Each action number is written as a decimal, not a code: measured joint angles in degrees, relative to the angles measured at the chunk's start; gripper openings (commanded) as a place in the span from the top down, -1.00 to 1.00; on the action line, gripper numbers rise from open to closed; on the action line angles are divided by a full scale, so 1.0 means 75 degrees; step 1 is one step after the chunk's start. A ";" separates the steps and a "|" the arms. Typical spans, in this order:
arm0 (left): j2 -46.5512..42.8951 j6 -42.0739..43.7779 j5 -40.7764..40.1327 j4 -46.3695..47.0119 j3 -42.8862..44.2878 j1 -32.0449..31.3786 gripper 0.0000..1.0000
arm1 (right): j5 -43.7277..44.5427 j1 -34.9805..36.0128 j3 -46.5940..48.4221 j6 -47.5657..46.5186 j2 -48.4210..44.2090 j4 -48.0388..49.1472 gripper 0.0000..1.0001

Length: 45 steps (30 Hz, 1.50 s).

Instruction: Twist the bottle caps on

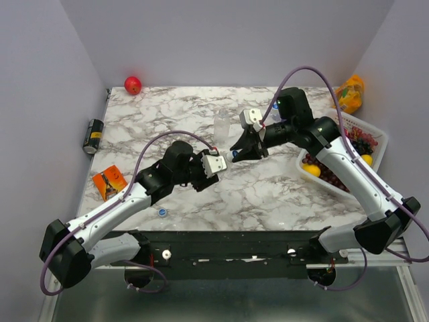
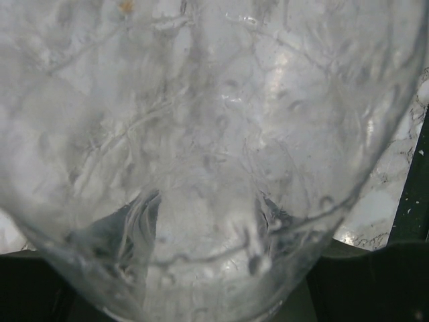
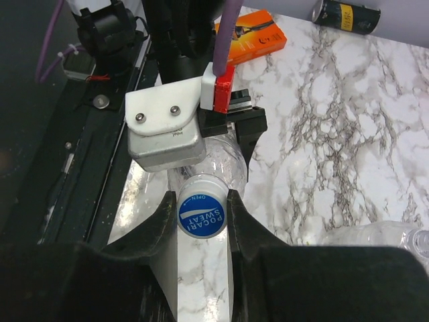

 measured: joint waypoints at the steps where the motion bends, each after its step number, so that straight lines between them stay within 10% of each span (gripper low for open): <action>1: 0.0000 -0.0041 0.0020 0.0003 0.0000 0.0029 1.00 | 0.0006 -0.0003 0.0012 0.0032 0.0017 0.0026 0.33; 6: 0.0000 -0.0178 0.0114 0.0029 0.0000 0.0189 1.00 | 0.0012 -0.0006 0.0026 0.0262 0.0111 0.0306 0.37; 12: 0.0000 -0.0408 0.0195 0.0029 -0.0006 0.0256 0.89 | -0.0006 -0.0015 0.0157 0.0472 0.0271 0.0388 0.96; 13: 0.0000 -0.0449 0.0204 0.0038 -0.0009 0.0268 0.59 | -0.0009 -0.0015 0.0233 0.0487 0.0329 0.0353 0.99; 14: 0.0000 -0.0501 0.0221 0.0064 -0.0015 0.0283 -0.13 | -0.0006 -0.0015 0.0332 0.0487 0.0396 0.0283 0.99; 17: 0.0000 -0.0632 0.0221 0.0172 -0.0023 0.0300 -0.94 | 0.0029 -0.0017 0.0833 0.0335 0.0670 -0.0178 0.99; 32: -0.0425 -0.0020 -0.0122 0.0650 -0.1058 0.0350 -0.97 | 0.2541 -0.0015 0.2229 -0.2629 0.1306 -0.3847 0.99; 45: -0.0638 0.0178 -0.0125 0.0647 -0.1172 0.0350 -0.97 | 0.4220 -0.0848 0.3506 -0.3928 0.2174 -0.4167 0.99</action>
